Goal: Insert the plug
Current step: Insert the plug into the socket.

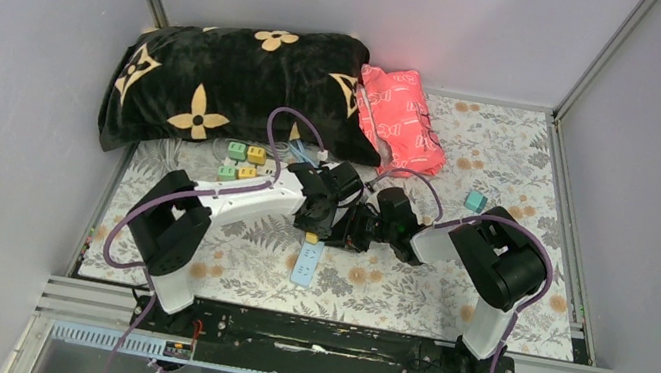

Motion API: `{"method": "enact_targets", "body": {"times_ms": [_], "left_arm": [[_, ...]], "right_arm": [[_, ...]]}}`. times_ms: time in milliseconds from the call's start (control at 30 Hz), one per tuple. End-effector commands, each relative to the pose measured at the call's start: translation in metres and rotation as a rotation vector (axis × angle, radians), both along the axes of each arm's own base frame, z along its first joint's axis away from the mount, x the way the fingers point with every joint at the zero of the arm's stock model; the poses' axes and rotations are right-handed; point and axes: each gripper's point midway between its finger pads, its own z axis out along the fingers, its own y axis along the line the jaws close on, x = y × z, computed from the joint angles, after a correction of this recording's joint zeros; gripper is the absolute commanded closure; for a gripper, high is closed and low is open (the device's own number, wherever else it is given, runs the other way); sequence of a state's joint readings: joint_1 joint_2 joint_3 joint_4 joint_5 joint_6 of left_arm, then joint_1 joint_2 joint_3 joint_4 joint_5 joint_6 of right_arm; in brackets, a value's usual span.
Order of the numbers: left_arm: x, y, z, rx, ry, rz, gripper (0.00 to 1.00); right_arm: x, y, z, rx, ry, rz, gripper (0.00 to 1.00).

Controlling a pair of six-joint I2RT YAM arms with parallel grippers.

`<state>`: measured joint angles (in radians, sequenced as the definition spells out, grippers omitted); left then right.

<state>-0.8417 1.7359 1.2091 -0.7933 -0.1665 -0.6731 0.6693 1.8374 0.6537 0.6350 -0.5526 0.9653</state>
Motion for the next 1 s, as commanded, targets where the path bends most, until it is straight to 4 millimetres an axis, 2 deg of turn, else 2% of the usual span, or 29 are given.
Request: {"method": "enact_targets", "body": {"times_ms": [0,100,333,533,733,900,967], "left_arm": [[-0.023,0.010,-0.036,0.062,0.119,0.027,0.83],[-0.018,0.007,-0.026,0.053,0.095,0.033,0.69],[-0.001,0.000,0.006,0.001,-0.002,0.074,0.52],[0.011,0.001,0.038,-0.047,-0.102,0.116,0.45],[0.018,0.015,0.063,-0.074,-0.194,0.162,0.42],[0.022,0.032,0.090,-0.103,-0.303,0.194,0.41],[0.024,0.040,0.103,-0.113,-0.353,0.222,0.36]], "right_arm": [[0.007,-0.007,-0.023,-0.088,-0.005,-0.037,0.66],[0.007,-0.007,-0.023,-0.088,-0.003,-0.036,0.66],[0.007,-0.007,-0.024,-0.090,0.000,-0.036,0.66],[0.007,-0.007,-0.024,-0.090,-0.002,-0.035,0.66],[0.009,-0.007,-0.020,-0.089,-0.015,-0.039,0.65],[0.013,-0.008,-0.009,-0.102,-0.054,-0.044,0.56],[0.016,-0.010,-0.001,-0.114,-0.075,-0.047,0.52]]}}
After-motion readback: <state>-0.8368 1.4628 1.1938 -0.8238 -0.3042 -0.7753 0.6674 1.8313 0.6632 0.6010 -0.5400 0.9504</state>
